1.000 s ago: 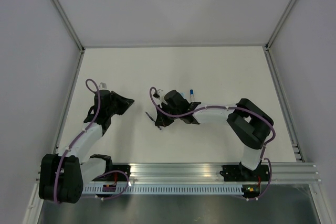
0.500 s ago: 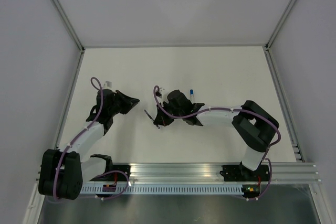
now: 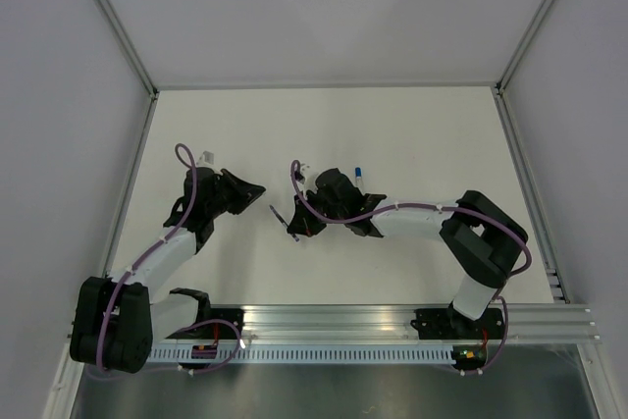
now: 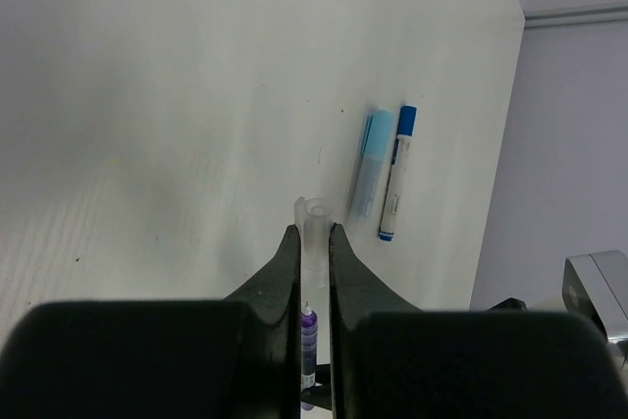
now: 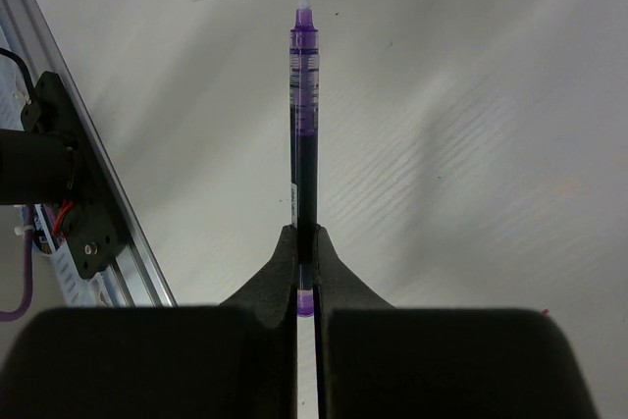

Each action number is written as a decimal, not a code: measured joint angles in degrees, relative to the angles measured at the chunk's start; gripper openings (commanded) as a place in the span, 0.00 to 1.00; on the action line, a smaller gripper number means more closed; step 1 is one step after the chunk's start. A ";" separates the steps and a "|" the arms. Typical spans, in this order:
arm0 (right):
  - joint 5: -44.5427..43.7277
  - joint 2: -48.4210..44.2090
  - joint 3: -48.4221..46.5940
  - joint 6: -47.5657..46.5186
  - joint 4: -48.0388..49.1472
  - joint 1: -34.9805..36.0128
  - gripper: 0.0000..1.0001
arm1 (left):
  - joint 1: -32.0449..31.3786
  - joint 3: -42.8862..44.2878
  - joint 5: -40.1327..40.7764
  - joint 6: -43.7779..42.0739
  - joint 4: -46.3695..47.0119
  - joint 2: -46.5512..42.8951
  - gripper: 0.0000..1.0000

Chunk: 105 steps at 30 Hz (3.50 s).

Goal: Insert the pens into the pen caps

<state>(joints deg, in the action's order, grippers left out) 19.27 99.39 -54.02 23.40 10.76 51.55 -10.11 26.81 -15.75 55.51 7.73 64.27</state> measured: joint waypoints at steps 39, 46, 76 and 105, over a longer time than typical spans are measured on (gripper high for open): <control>-1.27 -1.88 1.18 0.39 1.25 0.00 0.00 | -1.92 0.00 3.19 -0.04 -1.97 -4.22 0.02; -1.29 -1.88 1.18 0.39 1.25 0.00 0.00 | -1.92 0.00 3.13 -0.04 -1.92 -4.22 0.02; -3.67 -1.95 1.18 0.42 1.33 0.00 0.00 | -4.48 0.00 1.73 -0.13 -0.26 -2.93 0.02; -8.04 -6.25 3.76 0.37 0.70 -0.31 0.00 | -10.67 0.57 1.84 -8.83 7.04 -0.76 0.02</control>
<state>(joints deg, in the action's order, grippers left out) 11.22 93.14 -50.26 23.77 11.46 51.24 -20.78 27.38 -13.91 46.68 14.76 63.51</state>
